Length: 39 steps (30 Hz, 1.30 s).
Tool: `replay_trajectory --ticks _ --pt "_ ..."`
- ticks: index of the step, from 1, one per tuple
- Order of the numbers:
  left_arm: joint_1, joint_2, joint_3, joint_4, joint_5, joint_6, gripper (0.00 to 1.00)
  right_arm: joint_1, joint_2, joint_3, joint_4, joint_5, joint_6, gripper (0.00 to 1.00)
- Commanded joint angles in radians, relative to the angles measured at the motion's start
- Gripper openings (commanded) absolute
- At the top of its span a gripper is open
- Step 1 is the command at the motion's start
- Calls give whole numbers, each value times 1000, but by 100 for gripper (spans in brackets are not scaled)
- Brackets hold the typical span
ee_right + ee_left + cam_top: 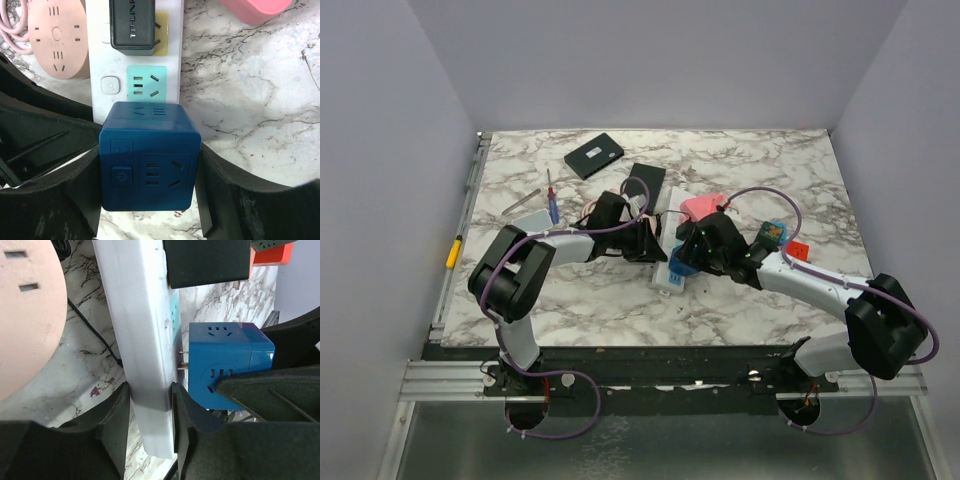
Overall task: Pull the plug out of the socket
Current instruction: Remove the plug from the socket.
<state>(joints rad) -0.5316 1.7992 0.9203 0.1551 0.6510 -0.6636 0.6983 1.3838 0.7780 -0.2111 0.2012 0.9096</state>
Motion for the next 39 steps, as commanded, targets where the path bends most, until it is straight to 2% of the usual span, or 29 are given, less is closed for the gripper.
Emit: replay_trajectory --ticks 1,14,28,39 --pt "-1 12 -12 28 39 -8 30 -2 -7 -14 -51 23 14 0" --pt "-14 6 -11 32 32 -1 0 -1 18 73 -133 79 -38 0" --pt "-27 -19 -20 34 -7 21 0 122 179 284 -335 292 -37 0" --pt "-27 -12 -21 33 -15 15 0 110 135 255 -264 226 -30 0"
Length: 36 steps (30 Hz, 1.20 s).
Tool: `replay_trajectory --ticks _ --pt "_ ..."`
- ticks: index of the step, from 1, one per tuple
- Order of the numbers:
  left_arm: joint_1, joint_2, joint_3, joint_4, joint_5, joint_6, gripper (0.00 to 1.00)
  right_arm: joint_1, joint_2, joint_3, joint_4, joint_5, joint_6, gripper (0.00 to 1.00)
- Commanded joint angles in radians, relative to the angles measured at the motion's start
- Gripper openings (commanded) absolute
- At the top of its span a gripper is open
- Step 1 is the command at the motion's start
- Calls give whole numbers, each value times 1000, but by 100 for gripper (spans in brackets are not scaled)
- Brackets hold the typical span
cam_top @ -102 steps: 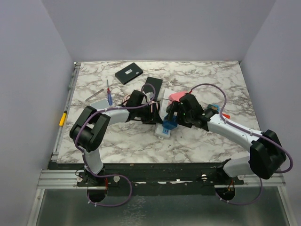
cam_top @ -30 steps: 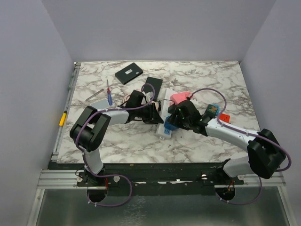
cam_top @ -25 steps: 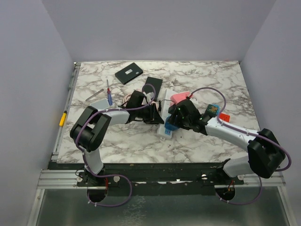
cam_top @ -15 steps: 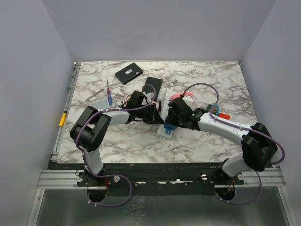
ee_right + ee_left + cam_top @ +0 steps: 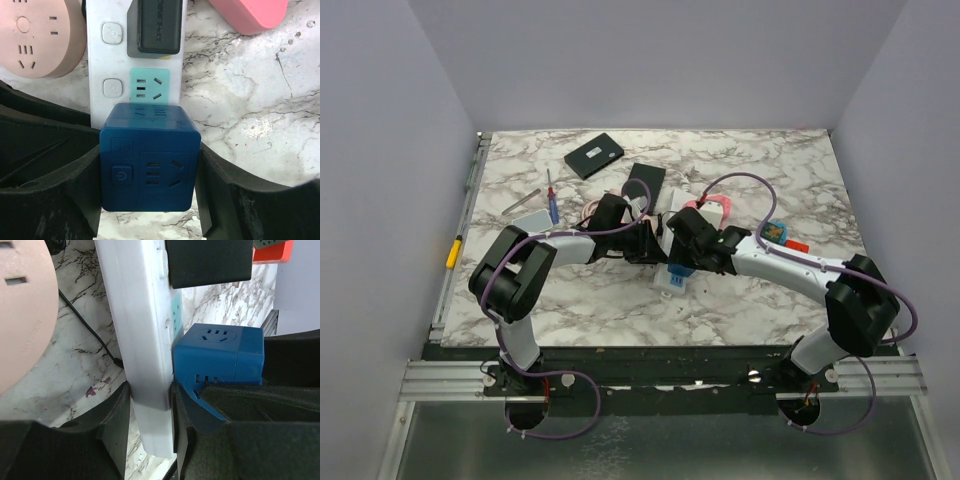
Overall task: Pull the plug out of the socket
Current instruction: Remove the plug from the socket.
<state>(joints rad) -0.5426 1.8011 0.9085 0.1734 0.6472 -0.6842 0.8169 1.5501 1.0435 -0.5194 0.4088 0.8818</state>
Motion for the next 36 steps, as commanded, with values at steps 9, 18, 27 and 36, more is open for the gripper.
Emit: replay_trajectory --ticks 9,18,27,36 --pt "-16 -17 -10 1 -24 47 0 -111 -112 -88 142 -156 11 0" --pt "-16 -18 -9 -7 -33 52 0 -189 -165 -170 211 -289 39 0" --pt "-16 -20 -9 -12 -37 54 0 -203 -184 -178 216 -294 48 0" --pt "-22 -22 -11 -13 -48 54 0 -202 -183 -127 165 -226 1 0"
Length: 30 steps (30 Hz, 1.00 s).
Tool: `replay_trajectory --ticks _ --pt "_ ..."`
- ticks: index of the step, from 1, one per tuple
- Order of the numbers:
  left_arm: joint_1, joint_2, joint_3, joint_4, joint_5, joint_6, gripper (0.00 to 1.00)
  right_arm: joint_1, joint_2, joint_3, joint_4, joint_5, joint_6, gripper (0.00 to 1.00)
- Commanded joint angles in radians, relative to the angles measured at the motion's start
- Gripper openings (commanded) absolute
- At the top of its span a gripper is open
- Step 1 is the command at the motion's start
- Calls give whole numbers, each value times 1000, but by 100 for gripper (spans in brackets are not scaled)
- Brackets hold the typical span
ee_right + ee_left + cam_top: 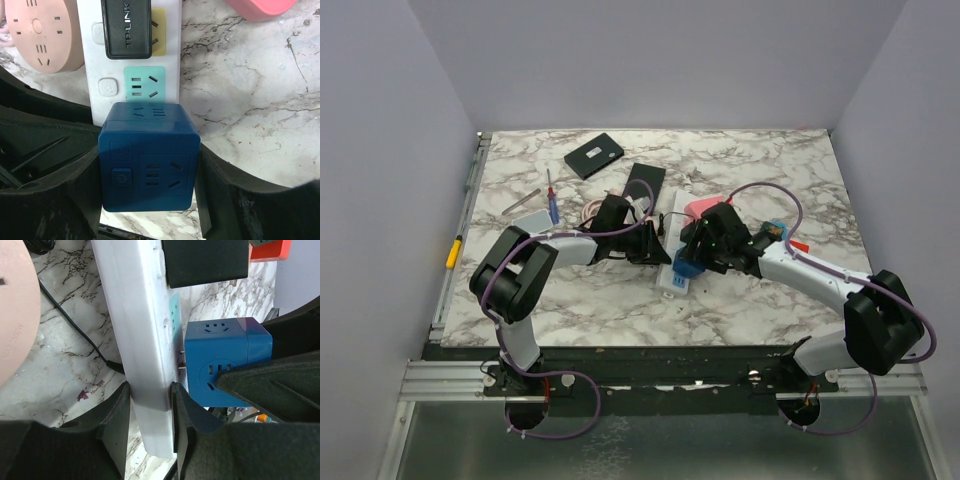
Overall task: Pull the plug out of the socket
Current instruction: Remove the plug from the socket.
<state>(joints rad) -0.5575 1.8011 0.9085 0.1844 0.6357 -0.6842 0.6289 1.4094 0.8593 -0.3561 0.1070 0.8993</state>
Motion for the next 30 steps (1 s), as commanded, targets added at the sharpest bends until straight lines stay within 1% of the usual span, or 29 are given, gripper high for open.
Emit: replay_trajectory --ticks 1,5,13,18,30 --pt "-7 -22 -12 -25 -36 54 0 -14 -39 62 0 78 -18 0" --pt "-10 -25 -11 -25 -38 55 0 12 -22 81 -10 115 -23 0" --pt "-11 -27 -10 -29 -41 57 0 126 68 191 -128 290 -32 0" --pt "-12 -31 -10 -32 -44 58 0 131 91 193 -128 292 -25 0" --pt "-12 -29 -5 -38 -47 61 0 132 73 178 -119 294 -11 0"
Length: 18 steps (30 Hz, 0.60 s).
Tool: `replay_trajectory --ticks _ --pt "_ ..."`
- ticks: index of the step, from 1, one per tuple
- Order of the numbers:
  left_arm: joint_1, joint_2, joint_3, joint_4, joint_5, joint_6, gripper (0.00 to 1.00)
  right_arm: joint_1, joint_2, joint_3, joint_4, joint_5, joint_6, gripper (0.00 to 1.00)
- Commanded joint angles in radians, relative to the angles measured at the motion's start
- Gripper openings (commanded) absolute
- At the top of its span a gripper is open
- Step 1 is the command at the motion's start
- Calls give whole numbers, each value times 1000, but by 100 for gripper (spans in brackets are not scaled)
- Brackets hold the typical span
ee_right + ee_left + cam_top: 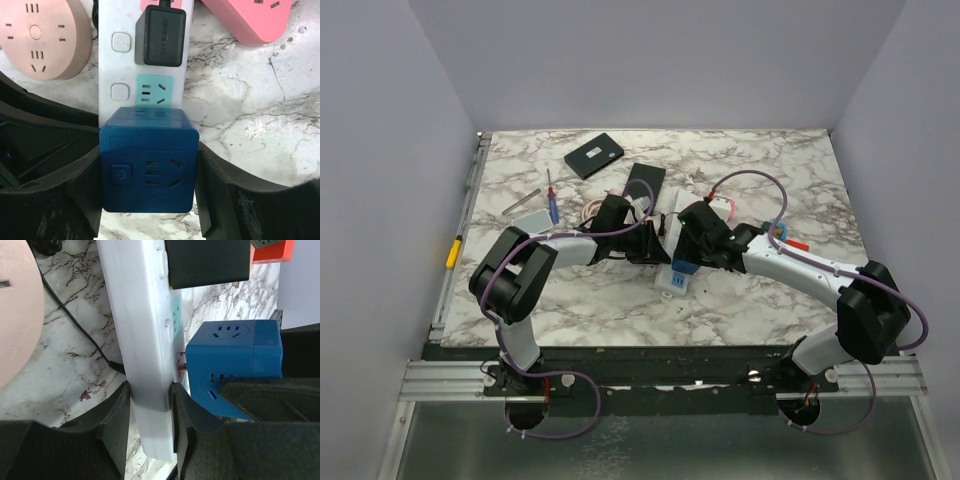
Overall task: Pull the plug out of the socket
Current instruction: Remove the plug from the socket, then place the plug at the center of the board.
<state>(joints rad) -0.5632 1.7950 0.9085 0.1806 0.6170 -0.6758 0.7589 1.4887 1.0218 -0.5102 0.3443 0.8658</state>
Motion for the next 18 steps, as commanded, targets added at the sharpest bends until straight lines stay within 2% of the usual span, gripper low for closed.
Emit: replay_trajectory --ticks 1,8,18 --pt "-6 -23 -6 -36 -30 53 0 2 -13 15 36 60 21 0" --pt "-6 -20 -1 -55 -49 63 0 1 -105 -7 73 71 -7 0" --pt "-1 -23 10 -85 -78 82 0 0 -201 29 -42 180 -71 0"
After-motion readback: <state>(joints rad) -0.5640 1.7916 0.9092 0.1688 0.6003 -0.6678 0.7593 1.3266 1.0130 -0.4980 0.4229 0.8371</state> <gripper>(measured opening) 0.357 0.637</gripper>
